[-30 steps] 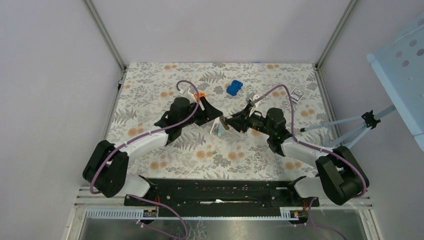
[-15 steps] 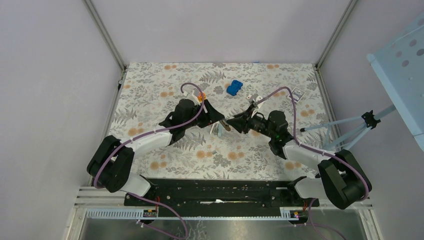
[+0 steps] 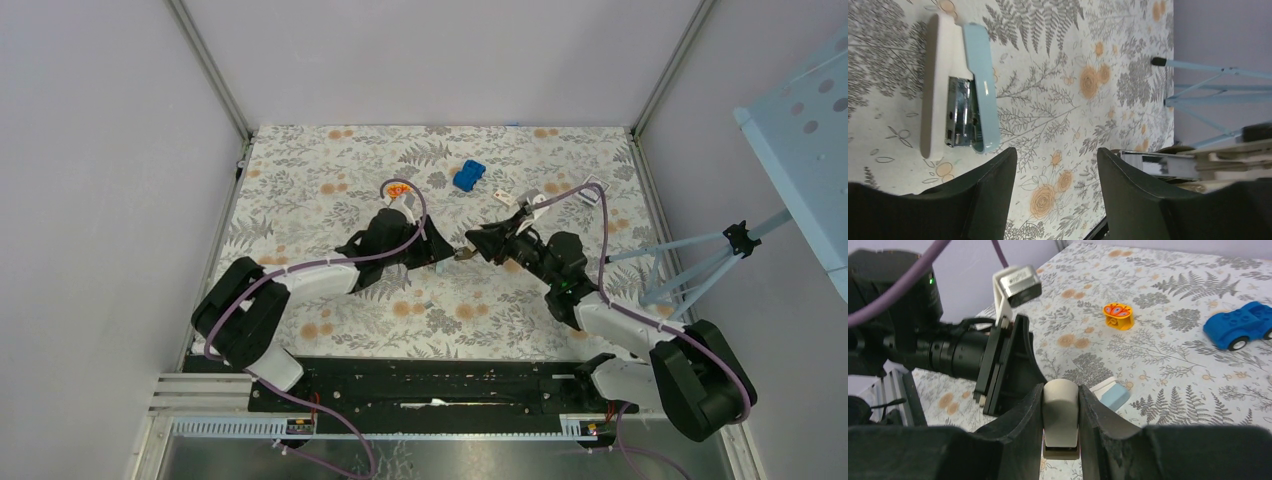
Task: Unload the staples from the stapler
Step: Unload the staple at the center of the board.
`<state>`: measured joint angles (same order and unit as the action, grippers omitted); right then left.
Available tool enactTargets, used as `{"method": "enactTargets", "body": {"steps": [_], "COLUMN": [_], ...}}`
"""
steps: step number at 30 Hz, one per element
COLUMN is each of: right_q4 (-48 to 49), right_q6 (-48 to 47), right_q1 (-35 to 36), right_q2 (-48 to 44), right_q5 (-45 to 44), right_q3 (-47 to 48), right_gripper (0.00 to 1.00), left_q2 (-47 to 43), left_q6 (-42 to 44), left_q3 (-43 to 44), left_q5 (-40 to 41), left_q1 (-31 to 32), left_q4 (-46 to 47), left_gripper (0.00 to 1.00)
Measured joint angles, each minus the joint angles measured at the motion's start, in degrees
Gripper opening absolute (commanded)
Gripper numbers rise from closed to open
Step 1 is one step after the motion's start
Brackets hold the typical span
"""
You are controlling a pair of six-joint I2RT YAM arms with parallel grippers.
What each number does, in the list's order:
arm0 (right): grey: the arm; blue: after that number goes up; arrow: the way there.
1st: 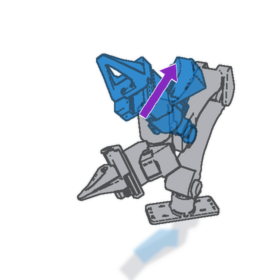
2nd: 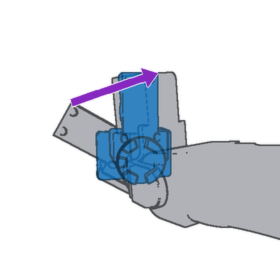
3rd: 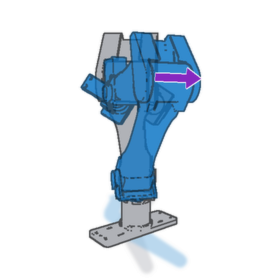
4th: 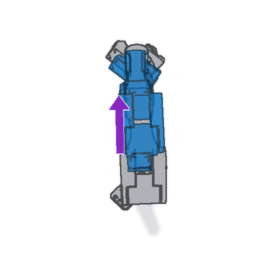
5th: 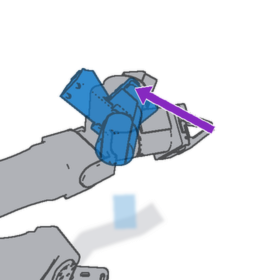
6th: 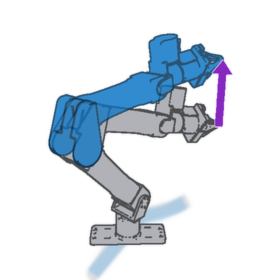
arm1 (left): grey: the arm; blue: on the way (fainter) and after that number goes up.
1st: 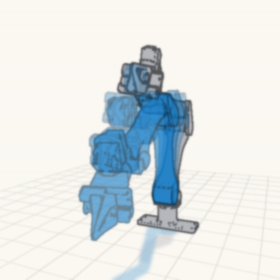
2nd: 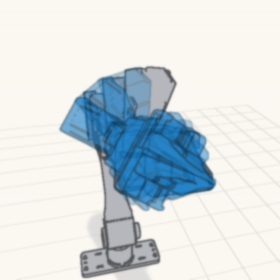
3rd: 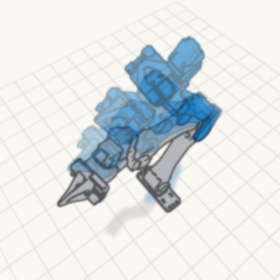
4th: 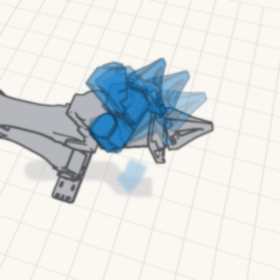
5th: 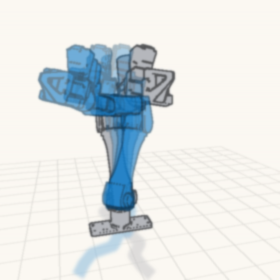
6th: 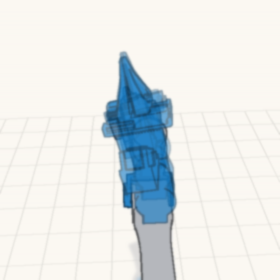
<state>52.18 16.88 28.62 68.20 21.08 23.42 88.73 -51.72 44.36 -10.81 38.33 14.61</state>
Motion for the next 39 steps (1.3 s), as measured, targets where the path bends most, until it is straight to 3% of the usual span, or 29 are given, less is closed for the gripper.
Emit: {"method": "enactTargets", "body": {"steps": [15,22,28,39], "right_q4": [-4.8,-22.4,-36.4,-53.9], "right_q6": [0.8,-1.0,0.2,14.2], "right_q1": [0.0,0.0,0.0,0.0], "right_q2": [-5.2,-8.2,-9.2,0.5], "right_q5": [-7.1,-8.0,-5.8,-3.0], "right_q3": [-1.9,1.9,6.0,13.3], "right_gripper": [0.0,0.0,0.0,0.0], "left_q2": [2.3,1.0,-5.7,-13.9], "left_q6": [1.2,4.9,8.5,12.8], "left_q3": [0.1,1.1,1.7,1.8], "left_q5": [0.2,4.6,10.2,16.1], "left_q1": [2.8,2.4,-0.4,-4.1], "left_q4": [-0.5,-6.3,-11.2,-17.0], "left_gripper": [0.64,0.67,0.7,0.72]}}
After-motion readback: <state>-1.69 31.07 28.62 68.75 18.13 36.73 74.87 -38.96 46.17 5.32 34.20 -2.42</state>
